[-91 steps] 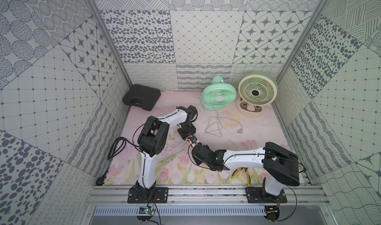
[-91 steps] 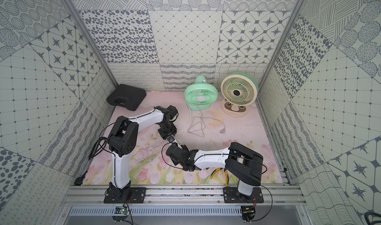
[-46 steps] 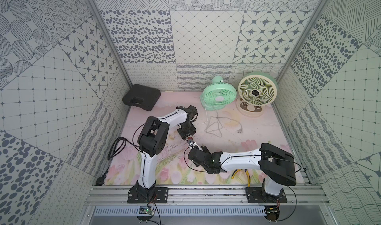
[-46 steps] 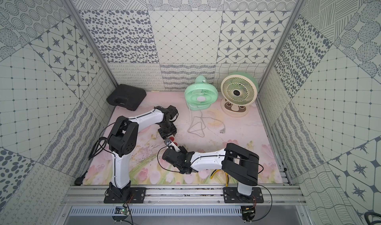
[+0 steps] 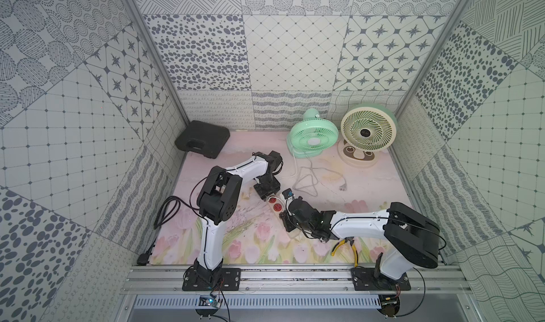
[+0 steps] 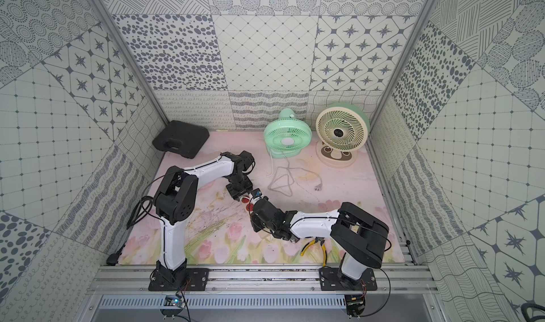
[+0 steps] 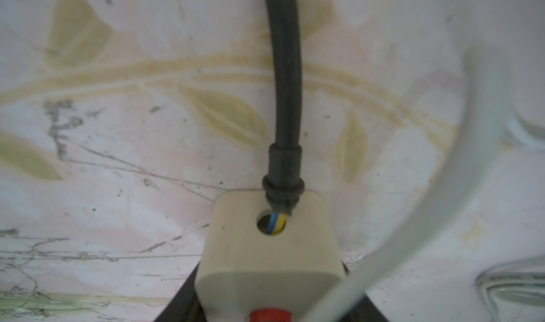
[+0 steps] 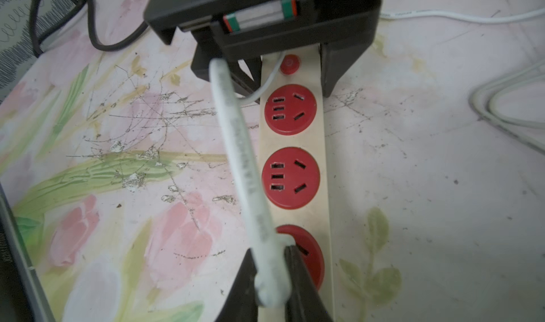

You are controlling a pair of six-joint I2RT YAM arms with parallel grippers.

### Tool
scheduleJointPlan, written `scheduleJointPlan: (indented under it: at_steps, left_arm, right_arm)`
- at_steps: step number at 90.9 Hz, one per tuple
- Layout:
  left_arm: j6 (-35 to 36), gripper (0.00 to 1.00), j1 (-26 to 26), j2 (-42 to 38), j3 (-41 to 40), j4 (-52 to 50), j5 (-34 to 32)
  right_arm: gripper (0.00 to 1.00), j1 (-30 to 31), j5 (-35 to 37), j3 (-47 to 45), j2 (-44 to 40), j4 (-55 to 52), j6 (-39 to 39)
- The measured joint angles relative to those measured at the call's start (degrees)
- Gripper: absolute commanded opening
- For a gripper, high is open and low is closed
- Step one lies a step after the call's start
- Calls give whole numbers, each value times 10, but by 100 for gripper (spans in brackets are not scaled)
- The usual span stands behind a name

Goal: Unplug the desk fan from the power strip
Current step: Remove the plug from the socket.

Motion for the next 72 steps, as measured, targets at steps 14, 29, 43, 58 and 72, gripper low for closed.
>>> scheduleJointPlan:
  at_steps: [14,29,43,58,72]
  left_arm:
    - [-1,0,0,0,0,0,0]
    - [-2,0,0,0,0,0,0]
    - [-2,0,0,0,1,0,0]
    - [-1,0,0,0,3,-2,1]
    - [2,0,0,0,5,-5,0]
  right_arm:
    - [0,-9,-22,-5,-1,9,12]
    - [0,-9,-24,-5,-1,8,12]
    - [0,4,-1,3,-1,-6,5]
    - [0,30,49,29,5,-48,-14]
    - [0,66,112,62,22,-90,-44]
